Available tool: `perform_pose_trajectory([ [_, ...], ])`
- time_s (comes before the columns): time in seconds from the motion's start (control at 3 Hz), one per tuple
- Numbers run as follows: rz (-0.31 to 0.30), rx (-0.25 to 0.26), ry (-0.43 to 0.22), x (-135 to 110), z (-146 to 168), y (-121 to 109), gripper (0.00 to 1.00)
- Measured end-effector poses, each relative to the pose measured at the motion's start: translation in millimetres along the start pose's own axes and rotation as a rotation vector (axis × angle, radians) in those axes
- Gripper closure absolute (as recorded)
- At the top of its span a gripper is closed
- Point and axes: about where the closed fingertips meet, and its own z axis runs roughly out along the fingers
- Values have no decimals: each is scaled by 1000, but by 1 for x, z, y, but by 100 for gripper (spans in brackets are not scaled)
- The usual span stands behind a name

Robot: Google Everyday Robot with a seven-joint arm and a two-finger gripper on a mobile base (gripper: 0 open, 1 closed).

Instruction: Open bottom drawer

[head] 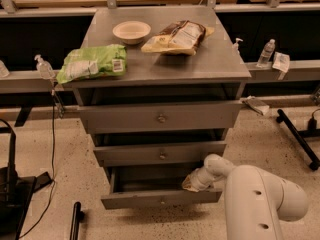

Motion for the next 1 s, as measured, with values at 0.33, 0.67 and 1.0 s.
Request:
perform_pose_trajectory([
  [0.33,0,0,0,0,0,0,5],
  [0.67,0,0,0,-1,1,-1,3],
  [1.0,1,-7,-1,0,1,0,9],
])
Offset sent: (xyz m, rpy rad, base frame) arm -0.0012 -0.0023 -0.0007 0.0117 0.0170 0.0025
